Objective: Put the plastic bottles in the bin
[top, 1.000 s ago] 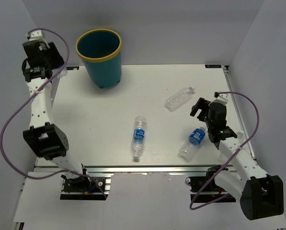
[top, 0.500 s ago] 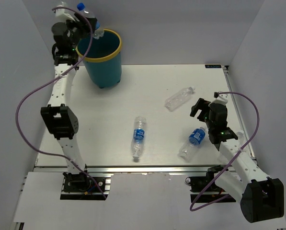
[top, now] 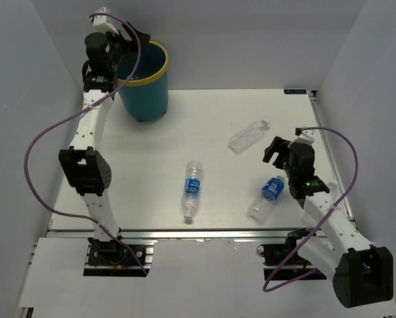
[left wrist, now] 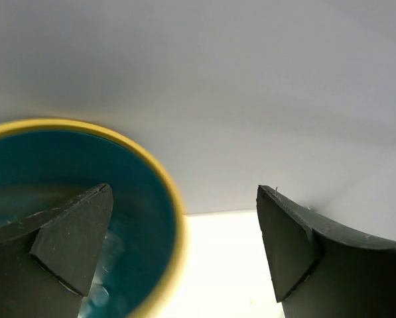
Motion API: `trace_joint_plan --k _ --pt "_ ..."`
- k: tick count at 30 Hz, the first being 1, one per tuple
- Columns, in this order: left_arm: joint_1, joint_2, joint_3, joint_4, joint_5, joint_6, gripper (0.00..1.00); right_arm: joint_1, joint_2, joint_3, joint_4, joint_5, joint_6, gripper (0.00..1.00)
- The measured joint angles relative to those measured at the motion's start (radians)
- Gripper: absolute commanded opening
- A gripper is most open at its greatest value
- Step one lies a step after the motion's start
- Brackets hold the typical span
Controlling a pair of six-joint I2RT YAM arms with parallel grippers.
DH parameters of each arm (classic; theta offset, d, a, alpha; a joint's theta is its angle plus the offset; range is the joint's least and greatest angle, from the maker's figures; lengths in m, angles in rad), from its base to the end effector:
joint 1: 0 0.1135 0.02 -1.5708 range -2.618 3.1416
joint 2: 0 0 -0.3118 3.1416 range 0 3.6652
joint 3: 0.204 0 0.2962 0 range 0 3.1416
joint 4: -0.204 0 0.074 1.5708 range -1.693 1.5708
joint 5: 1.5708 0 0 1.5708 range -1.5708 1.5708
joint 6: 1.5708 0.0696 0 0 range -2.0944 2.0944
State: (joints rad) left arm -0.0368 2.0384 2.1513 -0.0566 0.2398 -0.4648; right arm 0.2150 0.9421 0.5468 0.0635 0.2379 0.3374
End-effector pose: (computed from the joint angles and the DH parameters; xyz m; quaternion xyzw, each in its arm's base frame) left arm 0.5824 -0.0380 0.4921 -0.0599 0.6849 -0.2587 0.6785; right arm 0.2588 0.0397 0.2632 0.1182 0.8027 0.0643 0.5810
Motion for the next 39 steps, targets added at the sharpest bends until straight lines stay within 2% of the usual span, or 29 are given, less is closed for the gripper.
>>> trace_joint_plan --k 4,10,11,13,20,24,29,32,33,35,37,39 --pt "-0.076 -0.223 -0.214 -0.023 0.018 0.072 0.98 0.000 -0.003 0.000 -0.002 -0.013 0.020 0.89" --pt "-0.246 -0.640 -0.800 0.021 0.013 0.095 0.98 0.000 -0.006 0.000 -0.001 -0.018 0.065 0.89" --pt "-0.259 -0.659 -0.837 0.016 0.012 0.090 0.98 0.000 -0.006 0.000 -0.001 -0.018 0.074 0.89" --pt "-0.330 -0.727 -1.017 0.034 0.008 0.061 0.98 0.000 -0.007 -0.002 0.002 -0.003 0.106 0.89" --pt "-0.544 -0.771 -1.386 -0.029 -0.010 -0.014 0.98 0.000 -0.069 -0.058 0.039 0.067 0.163 0.89" --pt "-0.617 -0.800 -1.485 -0.048 -0.049 -0.037 0.98 0.000 -0.096 -0.065 0.043 0.091 0.186 0.89" --pt "-0.672 -0.743 -1.511 -0.014 -0.105 -0.048 0.97 0.000 -0.105 -0.072 0.042 0.103 0.206 0.89" --pt "-0.713 -0.677 -1.508 0.005 -0.136 -0.045 0.87 0.000 -0.110 -0.082 0.043 0.110 0.211 0.89" --pt "-0.721 -0.658 -1.502 0.001 -0.151 -0.042 0.78 0.000 -0.114 -0.090 0.042 0.115 0.213 0.89" --pt "-0.727 -0.623 -1.479 -0.021 -0.196 -0.040 0.67 0.000 -0.117 -0.102 0.040 0.127 0.214 0.89" --pt "-0.727 -0.605 -1.441 -0.045 -0.245 -0.027 0.50 0.000 -0.117 -0.106 0.033 0.140 0.215 0.89" --pt "-0.726 -0.606 -1.412 -0.061 -0.278 -0.017 0.41 -0.001 -0.119 -0.106 0.033 0.153 0.217 0.89"
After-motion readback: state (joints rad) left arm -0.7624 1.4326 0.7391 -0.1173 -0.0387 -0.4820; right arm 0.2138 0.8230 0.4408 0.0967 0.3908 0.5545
